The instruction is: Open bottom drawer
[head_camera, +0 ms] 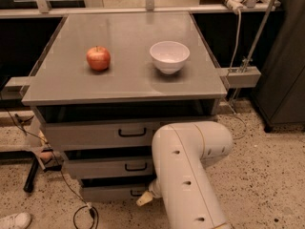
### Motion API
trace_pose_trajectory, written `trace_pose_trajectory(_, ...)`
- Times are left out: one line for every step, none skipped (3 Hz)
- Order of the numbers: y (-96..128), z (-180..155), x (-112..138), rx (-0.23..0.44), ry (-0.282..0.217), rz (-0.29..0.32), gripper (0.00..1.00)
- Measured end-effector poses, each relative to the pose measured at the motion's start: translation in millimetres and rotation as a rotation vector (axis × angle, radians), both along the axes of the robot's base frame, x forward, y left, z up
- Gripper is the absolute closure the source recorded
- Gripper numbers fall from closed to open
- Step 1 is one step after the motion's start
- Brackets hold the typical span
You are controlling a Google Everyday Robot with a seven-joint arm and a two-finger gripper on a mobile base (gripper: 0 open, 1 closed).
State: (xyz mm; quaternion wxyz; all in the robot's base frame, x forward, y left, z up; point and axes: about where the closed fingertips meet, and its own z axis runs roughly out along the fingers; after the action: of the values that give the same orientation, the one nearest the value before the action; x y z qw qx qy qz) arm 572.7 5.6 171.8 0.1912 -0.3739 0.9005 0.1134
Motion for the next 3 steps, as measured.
trace_pose_trajectory(-0.1, 3.1, -0.1, 0.0, 0.0, 0.0, 0.0)
trace_pose_trajectory(-12.6, 11.0, -30.7, -0.012, 0.037, -0.03, 0.0)
trace_pose_trajectory(-25.2, 31.6, -61.0, 0.011, 0.061, -0.074, 0.0)
